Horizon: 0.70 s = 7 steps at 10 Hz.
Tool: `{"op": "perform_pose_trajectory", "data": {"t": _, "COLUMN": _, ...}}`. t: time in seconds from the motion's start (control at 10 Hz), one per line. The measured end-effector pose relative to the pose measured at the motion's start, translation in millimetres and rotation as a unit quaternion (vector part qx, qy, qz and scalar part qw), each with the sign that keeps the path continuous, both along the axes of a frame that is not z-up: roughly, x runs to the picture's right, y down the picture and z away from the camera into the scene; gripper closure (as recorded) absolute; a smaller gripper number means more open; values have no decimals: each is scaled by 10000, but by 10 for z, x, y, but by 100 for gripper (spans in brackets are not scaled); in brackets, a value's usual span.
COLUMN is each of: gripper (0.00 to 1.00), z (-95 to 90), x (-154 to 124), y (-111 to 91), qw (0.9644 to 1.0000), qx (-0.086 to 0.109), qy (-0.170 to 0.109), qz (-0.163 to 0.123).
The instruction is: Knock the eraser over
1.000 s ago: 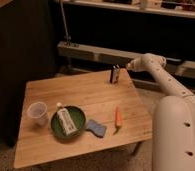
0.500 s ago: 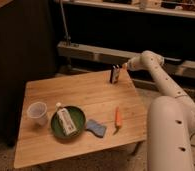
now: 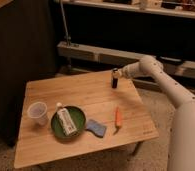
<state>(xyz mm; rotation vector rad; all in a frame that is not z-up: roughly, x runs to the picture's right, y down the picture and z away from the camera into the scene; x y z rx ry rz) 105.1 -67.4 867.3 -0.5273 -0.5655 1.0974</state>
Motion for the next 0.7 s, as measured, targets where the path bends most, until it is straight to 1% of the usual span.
{"op": "perform_pose_trajectory", "data": {"t": 0.1, "gripper": 97, "z": -137, "x": -94, "y": 49, "qw": 9998, "qx": -15, "qy": -159, "qz": -70}}
{"op": "perform_pose_trajectory", "data": {"t": 0.2, "gripper": 97, "z": -167, "x": -127, "y": 63, "qw": 9998, "qx": -22, "qy": -203, "qz": -91}}
{"op": "perform_pose_trajectory", "data": {"t": 0.7, "gripper": 97, "z": -173, "x": -152, "y": 51, "qw": 9997, "qx": -14, "qy": -221, "qz": -93}}
